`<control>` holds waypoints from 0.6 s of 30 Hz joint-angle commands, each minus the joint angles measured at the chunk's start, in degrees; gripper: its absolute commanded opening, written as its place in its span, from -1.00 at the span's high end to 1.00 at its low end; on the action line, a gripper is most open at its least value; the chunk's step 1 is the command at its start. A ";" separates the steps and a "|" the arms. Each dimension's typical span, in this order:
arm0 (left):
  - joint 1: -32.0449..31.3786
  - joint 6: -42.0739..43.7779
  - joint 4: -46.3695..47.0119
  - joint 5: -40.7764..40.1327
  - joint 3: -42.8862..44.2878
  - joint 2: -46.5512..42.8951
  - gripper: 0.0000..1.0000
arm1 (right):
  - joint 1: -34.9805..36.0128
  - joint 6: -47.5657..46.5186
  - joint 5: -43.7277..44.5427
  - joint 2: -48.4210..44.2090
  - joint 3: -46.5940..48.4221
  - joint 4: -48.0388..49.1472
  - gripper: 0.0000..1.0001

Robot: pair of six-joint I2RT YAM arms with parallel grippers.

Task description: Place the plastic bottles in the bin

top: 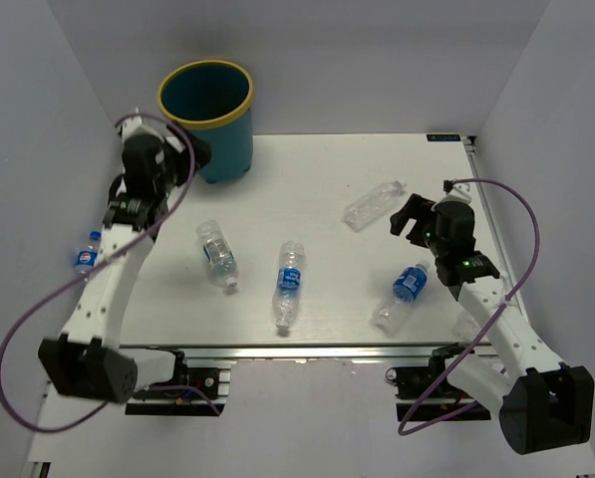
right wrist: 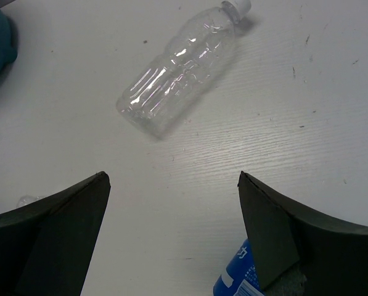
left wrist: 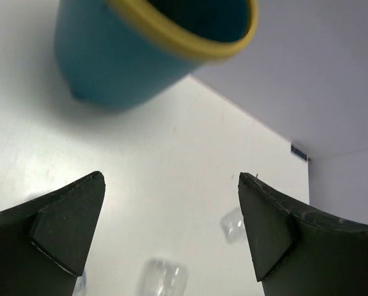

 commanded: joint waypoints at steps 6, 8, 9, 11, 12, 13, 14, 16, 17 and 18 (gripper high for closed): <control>-3.56 -8.58 -1.88 -2.74 -28.92 -16.93 -0.96 | -0.21 2.03 1.98 -0.94 0.92 -0.21 -0.79; -4.53 -9.11 -2.68 -4.41 -33.85 -17.47 -0.96 | -0.21 2.21 2.94 -1.20 0.31 0.14 -0.79; -4.62 -8.76 -2.07 -3.89 -35.17 -16.69 -0.96 | -0.21 2.30 3.12 -1.21 -0.13 0.32 -0.79; -4.97 -8.67 -1.80 -1.70 -37.11 -12.05 -0.96 | -0.21 2.30 3.30 -1.12 -0.22 0.32 -0.79; -5.15 -8.41 -0.15 -0.82 -37.46 -10.19 -0.97 | -0.21 2.21 3.21 -1.12 -0.22 0.23 -0.79; -5.59 -8.32 0.39 -0.20 -37.47 -8.43 -0.96 | -0.21 2.21 3.13 -1.12 -0.31 0.14 -0.79; -5.85 -8.06 0.83 0.07 -37.20 -4.94 -0.96 | -0.21 2.21 3.13 -1.20 -0.31 -0.03 -0.79; -6.29 -7.88 1.28 -0.72 -36.42 -1.84 -0.97 | -0.21 1.95 3.47 -1.29 -0.66 -0.03 -0.79; -6.38 -7.79 1.45 -1.33 -36.32 -0.52 -0.96 | -0.21 2.03 3.82 -1.47 -0.83 -0.03 -0.79; -6.47 -7.79 1.97 -2.56 -36.24 1.84 -0.96 | -0.21 1.95 3.92 -1.56 -0.92 0.14 -0.79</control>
